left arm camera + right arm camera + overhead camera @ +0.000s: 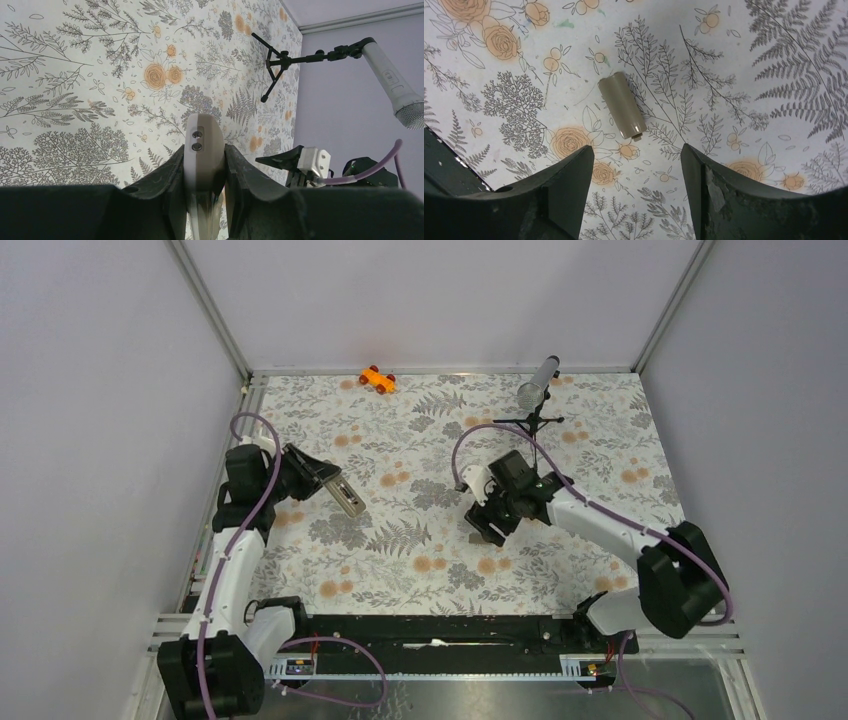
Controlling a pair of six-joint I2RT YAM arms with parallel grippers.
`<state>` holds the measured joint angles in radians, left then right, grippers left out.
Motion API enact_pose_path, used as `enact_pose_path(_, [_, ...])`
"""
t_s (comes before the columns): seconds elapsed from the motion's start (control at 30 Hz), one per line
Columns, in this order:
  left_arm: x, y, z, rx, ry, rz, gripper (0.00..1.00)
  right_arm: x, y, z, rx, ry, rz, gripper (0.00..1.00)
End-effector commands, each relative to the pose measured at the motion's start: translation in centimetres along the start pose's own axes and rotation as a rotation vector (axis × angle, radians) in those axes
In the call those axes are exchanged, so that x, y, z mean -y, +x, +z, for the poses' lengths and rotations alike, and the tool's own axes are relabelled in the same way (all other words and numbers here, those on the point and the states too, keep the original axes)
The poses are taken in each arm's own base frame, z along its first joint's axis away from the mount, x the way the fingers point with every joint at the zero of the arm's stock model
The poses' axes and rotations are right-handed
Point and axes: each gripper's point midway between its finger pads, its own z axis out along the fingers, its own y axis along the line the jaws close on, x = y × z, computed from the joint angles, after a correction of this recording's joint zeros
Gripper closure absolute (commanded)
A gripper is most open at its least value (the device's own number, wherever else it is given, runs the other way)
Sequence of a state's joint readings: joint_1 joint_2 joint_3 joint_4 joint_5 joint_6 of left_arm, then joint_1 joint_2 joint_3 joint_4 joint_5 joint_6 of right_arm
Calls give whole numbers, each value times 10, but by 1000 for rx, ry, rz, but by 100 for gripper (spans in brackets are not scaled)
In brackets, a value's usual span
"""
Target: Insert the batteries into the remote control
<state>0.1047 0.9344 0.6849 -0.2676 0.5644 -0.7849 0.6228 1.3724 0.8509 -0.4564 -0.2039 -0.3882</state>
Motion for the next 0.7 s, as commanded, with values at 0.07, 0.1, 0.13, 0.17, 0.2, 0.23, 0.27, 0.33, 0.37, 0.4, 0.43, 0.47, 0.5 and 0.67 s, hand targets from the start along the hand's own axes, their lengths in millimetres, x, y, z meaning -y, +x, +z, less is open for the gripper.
enact_pose_path(0.07, [23,-24,3,40,55,66,100,-8,-1,10,-119,-116,-158,29])
enact_pose_path(0.1, [24,-26,4,44,56,66,100,-9,3,13,-140,-123,-165,30])
enact_pose_path(0.13, [25,-28,4,48,58,67,100,-8,6,16,-157,-125,-174,30])
enact_pose_path(0.17, [25,-29,5,50,59,66,100,-8,8,18,-164,-124,-183,31])
enact_pose_path(0.2, [24,-30,6,52,57,65,100,-9,8,20,-160,-128,-192,31])
enact_pose_path(0.23, [24,-32,7,57,57,66,100,-9,9,22,-157,-134,-204,31])
enact_pose_path(0.27, [23,-32,8,56,55,66,100,-9,10,25,-160,-134,-213,31])
enact_pose_path(0.33, [21,-33,10,53,50,66,100,-9,15,29,-185,-137,-231,31])
enact_pose_path(0.37, [20,-33,11,52,48,64,100,-8,16,32,-194,-137,-236,31])
enact_pose_path(0.4, [20,-34,12,53,46,62,100,-8,16,34,-196,-138,-238,31])
enact_pose_path(0.43, [19,-34,13,53,45,60,100,-8,15,37,-196,-140,-239,32])
enact_pose_path(0.47, [18,-35,14,53,44,57,100,-8,15,40,-198,-138,-243,32])
enact_pose_path(0.5, [18,-35,14,55,45,56,100,-7,16,43,-206,-136,-248,32])
enact_pose_path(0.67, [15,-37,16,55,40,52,100,1,22,51,-246,-98,-279,36])
